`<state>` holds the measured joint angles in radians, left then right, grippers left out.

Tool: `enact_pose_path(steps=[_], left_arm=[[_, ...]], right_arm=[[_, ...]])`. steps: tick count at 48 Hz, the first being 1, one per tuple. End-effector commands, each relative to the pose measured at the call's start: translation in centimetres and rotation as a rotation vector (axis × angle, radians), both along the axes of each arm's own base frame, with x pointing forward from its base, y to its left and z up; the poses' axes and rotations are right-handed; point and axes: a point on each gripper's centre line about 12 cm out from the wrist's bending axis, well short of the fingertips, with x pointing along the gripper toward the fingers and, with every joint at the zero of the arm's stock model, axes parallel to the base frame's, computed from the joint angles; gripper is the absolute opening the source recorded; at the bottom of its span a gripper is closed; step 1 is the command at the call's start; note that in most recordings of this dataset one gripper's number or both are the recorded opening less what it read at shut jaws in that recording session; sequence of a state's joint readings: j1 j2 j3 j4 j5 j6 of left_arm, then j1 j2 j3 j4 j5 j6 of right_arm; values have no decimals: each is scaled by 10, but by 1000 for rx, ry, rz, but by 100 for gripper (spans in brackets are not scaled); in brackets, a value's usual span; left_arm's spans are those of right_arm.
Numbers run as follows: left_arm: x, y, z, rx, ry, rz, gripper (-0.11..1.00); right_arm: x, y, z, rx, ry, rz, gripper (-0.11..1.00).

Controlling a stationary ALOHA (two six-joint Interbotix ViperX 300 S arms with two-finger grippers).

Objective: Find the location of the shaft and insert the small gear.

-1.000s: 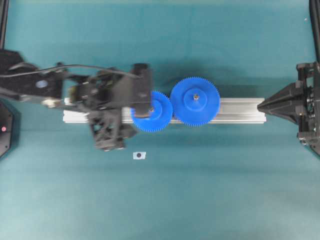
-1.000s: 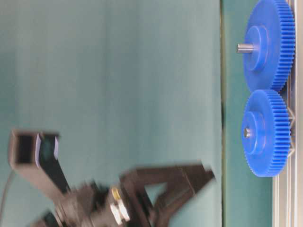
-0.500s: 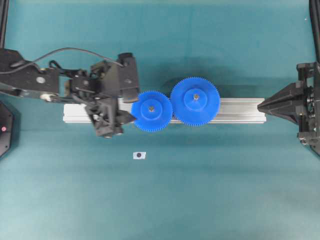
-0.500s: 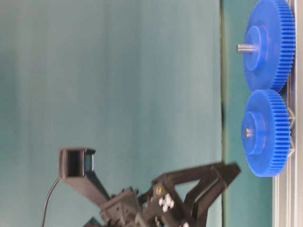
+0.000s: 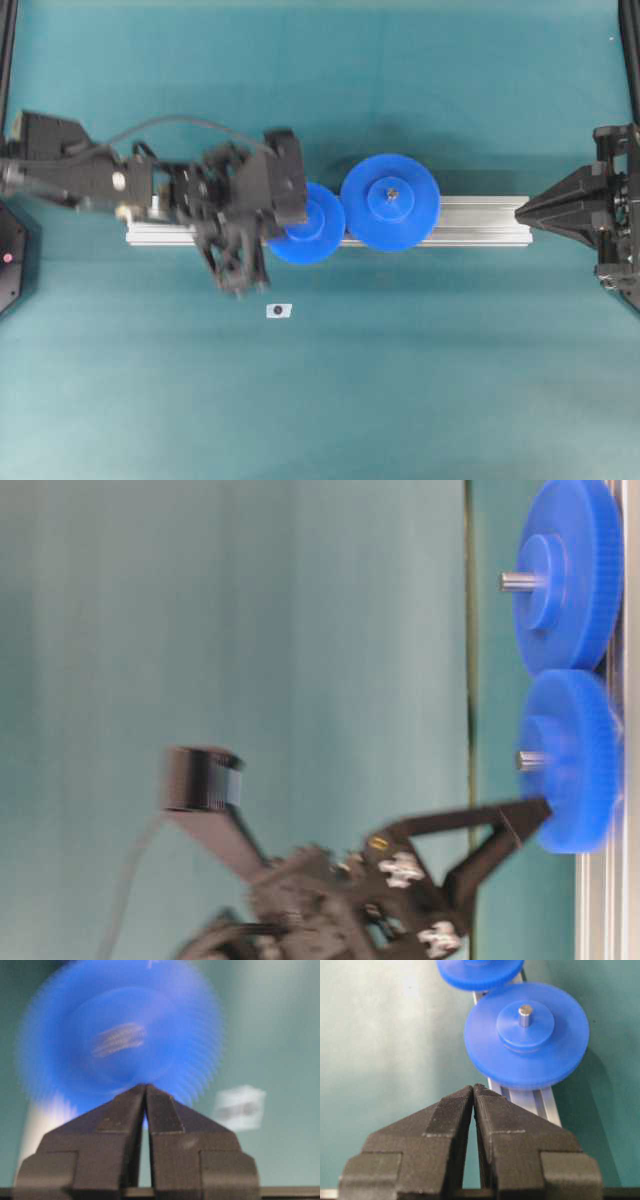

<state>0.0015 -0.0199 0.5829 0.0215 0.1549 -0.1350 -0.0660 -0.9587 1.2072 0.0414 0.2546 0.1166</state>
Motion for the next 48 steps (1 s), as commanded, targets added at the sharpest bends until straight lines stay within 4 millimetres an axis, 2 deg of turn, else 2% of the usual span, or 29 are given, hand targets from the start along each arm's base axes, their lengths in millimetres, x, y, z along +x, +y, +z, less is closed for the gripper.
enact_pose_path(steps=[1,4,7,15,21,27,38,48], left_arm=[[9,-19,37,-25,-96,-28,2],[10,-26,49,-44,-111,-32,2],[7,-25,54,-50,-106,-25,2],[-4,-12,70,-39,-105,0,2],[-22,-8,90,-21,-141,-5,2],[-43,-10,102,-15,-179,-17,2],[-78,-14,109,-10,-264,-38,2],[-99,-17,118,9,-399,-69,2]], right_arm=[[2,0,3,12,-10,-8,15],[2,0,3,12,-10,-8,15],[2,-1,3,12,-8,-10,16],[1,-1,1,12,-5,-13,15],[2,-1,2,12,-7,-11,15],[1,-1,2,12,-7,-13,15],[2,-1,3,10,-14,-11,16],[1,-1,6,7,-33,-11,15]])
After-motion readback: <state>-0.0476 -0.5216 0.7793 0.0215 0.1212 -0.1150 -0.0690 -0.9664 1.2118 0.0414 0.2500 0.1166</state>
